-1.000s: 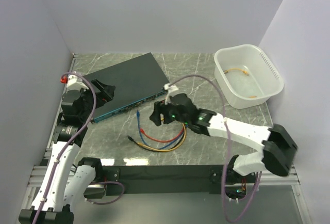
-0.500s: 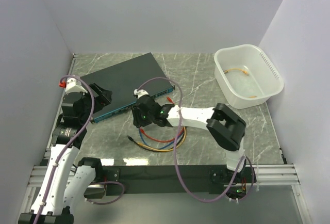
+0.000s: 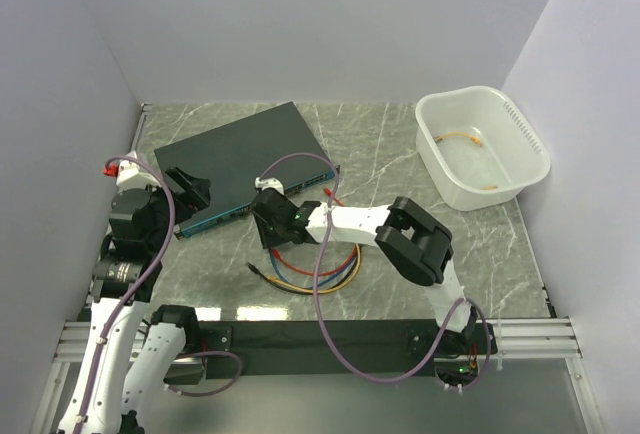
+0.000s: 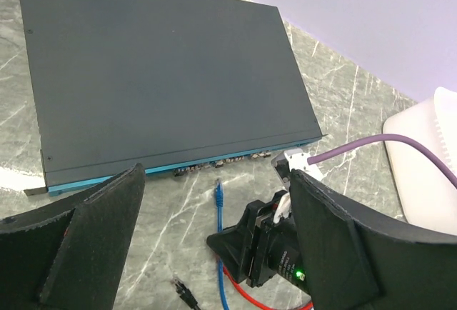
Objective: Insert the plug into the switch port
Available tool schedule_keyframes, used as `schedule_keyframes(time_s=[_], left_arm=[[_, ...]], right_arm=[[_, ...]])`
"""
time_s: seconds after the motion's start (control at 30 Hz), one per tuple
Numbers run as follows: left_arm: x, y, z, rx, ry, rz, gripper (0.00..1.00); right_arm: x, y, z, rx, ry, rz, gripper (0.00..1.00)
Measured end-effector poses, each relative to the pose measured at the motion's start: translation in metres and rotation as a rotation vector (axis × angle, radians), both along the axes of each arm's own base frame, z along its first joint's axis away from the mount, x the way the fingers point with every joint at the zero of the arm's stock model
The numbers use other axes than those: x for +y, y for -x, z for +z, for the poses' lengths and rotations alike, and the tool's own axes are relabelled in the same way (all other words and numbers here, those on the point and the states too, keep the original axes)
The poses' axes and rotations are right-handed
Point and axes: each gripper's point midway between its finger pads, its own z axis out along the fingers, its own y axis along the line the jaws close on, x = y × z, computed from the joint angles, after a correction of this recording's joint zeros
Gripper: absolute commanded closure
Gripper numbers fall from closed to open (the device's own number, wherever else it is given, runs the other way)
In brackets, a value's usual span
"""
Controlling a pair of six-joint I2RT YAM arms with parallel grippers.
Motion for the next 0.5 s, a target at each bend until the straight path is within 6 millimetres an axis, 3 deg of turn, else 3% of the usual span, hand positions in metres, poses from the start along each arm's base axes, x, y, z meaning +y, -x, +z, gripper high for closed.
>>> schedule_keyframes(time_s=[0.1,0.33,0.5], left_arm=[[0.0000,-0.0002,-0.0004,0.001,-0.003,-0.001,0.12],[-0.0004,-0.0001,-0.0005,0.002,-0.003,-0.004,0.12],[-0.0006,-0.0003,-0.0008,0.003,-0.004,-0.005,0.12]], right_arm=[[-0.0032,-0.0011,-0.0032,0.001,0.019,-0.014,0.62],[0.0005,-0.0025,-0.0090,0.011,0.022,-0.021,0.90],[0.0028,-0.0013,-0.0092,0.013,0.011,-0.008,0.98]])
